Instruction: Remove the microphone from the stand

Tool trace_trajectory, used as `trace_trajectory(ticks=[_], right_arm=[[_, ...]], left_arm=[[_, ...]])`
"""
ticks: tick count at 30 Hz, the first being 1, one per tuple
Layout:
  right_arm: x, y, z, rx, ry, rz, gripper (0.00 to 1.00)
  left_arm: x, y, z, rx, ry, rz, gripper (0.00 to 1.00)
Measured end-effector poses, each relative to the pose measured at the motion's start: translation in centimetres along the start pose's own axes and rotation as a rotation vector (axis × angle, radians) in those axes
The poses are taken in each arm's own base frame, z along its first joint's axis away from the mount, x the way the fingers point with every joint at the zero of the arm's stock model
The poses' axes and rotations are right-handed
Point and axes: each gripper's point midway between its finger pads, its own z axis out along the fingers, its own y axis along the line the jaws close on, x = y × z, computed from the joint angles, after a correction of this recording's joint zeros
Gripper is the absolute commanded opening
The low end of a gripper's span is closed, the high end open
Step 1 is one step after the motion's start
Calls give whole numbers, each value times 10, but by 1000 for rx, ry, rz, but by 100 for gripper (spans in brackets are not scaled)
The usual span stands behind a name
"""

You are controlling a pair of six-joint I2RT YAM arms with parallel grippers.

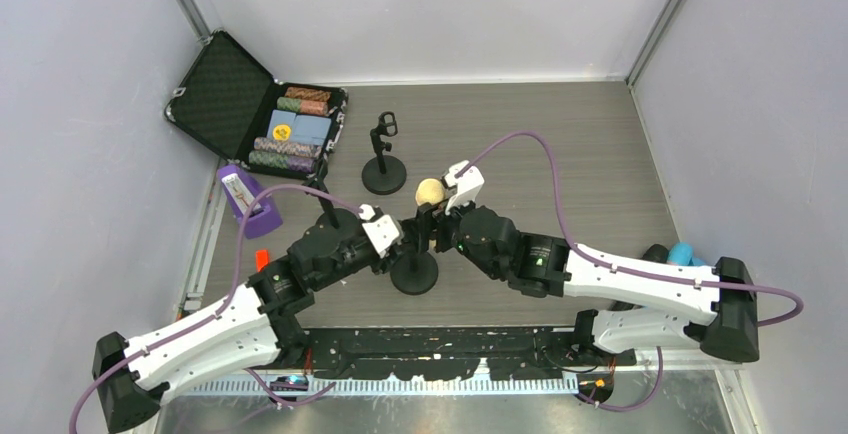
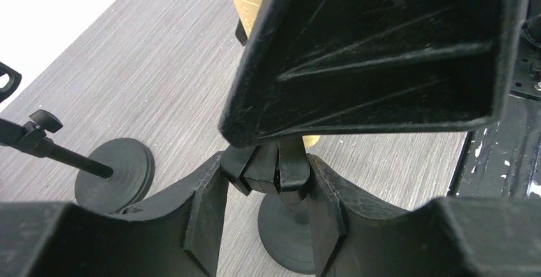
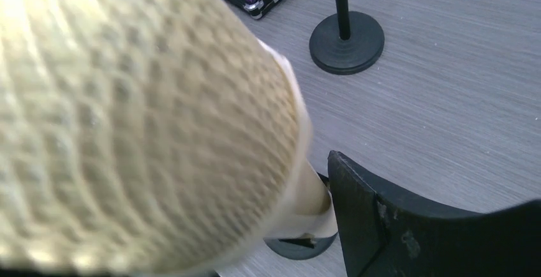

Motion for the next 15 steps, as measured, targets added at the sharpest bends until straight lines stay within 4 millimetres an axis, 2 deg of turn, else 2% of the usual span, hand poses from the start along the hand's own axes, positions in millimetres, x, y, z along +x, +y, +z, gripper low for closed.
trace_trajectory(ticks=[3,7,11,14,15], right_arm=[[-4,-3,4,28,-11,-20,61],[-6,-10,4,61,-23,-42,49],[-5,-16,5,86,-28,-49,44],[-5,-16,5,84,-27,-48,42],[-5,-16,5,84,-28,-47,42]], left_arm=[[-1,0,1,0,3,-3,32],[-1,0,2,-1,6,-15,47],[-1,0,2,-3,6,-24,58],[-1,0,2,-1,8,-26,60],[-1,0,2,0,8,-27,57]])
